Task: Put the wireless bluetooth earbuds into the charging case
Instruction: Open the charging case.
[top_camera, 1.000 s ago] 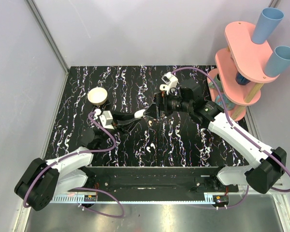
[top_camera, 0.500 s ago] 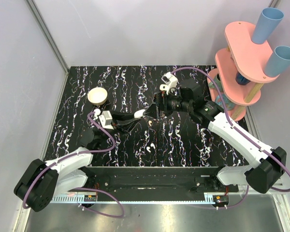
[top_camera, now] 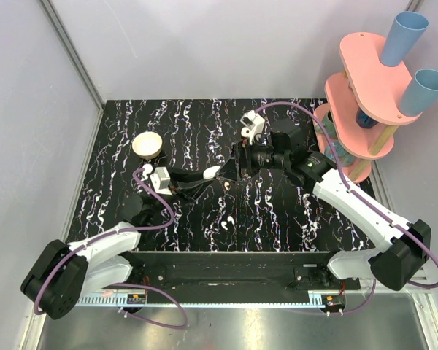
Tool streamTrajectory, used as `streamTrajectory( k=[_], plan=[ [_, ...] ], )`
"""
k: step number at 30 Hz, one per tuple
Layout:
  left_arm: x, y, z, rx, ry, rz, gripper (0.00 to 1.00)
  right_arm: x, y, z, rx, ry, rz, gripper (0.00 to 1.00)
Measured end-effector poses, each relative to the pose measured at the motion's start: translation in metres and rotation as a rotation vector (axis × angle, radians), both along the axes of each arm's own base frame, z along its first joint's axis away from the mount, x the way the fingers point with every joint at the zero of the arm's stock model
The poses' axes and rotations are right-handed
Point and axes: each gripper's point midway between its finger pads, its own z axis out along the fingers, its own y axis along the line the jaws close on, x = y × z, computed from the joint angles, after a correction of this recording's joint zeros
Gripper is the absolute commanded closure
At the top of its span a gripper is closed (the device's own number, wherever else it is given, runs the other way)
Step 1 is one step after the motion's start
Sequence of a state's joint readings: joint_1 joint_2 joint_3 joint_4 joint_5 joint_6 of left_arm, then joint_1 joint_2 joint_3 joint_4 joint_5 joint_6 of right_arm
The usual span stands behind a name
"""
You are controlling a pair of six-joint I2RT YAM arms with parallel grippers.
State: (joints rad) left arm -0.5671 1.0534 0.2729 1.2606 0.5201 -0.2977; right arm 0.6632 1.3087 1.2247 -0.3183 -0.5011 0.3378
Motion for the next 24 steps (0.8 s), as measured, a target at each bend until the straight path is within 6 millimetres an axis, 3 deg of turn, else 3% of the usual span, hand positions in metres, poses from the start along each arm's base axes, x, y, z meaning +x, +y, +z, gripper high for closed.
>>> streamTrajectory(
  k=[24],
  plan=[
    [-0.0036, -0.0008, 0.0046, -0.007, 0.002, -0.015, 1.00, 0.0005, 0.0030, 0.0043, -0.003, -0.054, 0.020, 0.13]
  ],
)
